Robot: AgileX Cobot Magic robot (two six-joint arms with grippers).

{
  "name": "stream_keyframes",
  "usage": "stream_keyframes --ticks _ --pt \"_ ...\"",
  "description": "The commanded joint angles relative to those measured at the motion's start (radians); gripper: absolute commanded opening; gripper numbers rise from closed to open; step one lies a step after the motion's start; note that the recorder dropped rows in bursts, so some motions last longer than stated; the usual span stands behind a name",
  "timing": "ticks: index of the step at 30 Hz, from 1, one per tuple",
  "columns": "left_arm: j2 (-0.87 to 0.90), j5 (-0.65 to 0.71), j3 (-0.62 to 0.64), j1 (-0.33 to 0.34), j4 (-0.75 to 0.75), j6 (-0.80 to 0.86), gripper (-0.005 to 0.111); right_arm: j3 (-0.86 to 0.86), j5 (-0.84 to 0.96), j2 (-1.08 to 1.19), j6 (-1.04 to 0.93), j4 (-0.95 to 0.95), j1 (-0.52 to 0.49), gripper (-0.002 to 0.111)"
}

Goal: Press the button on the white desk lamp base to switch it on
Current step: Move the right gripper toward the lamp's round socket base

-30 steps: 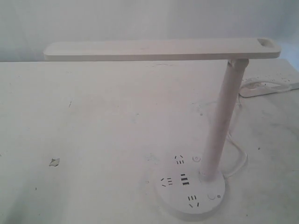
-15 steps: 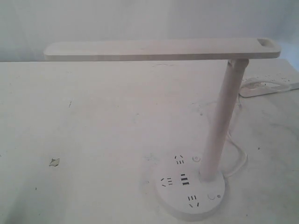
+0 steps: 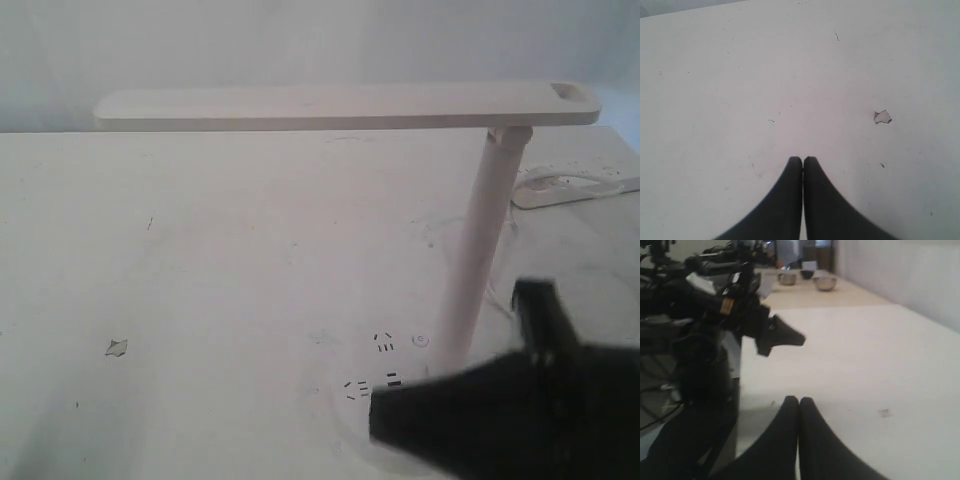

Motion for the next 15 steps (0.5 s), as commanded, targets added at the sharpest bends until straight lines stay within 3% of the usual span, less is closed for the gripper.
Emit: stream_keyframes --ticks 1,4,15 --pt "-0.002 0.0 0.002 -0.003 -0.002 0.0 0.0 0.093 -0.011 0.071 -0.16 0.072 0.077 0.0" --pt "-0.002 0.0 0.002 -0.003 -0.002 0.0 0.0 0.098 0.093 0.122 -0.165 0.168 0.089 0.0" --pt "-0.002 0.0 0.002 -0.003 -0.002 0.0 0.0 0.095 0.457 0.251 -0.053 0.249 0.089 0.0"
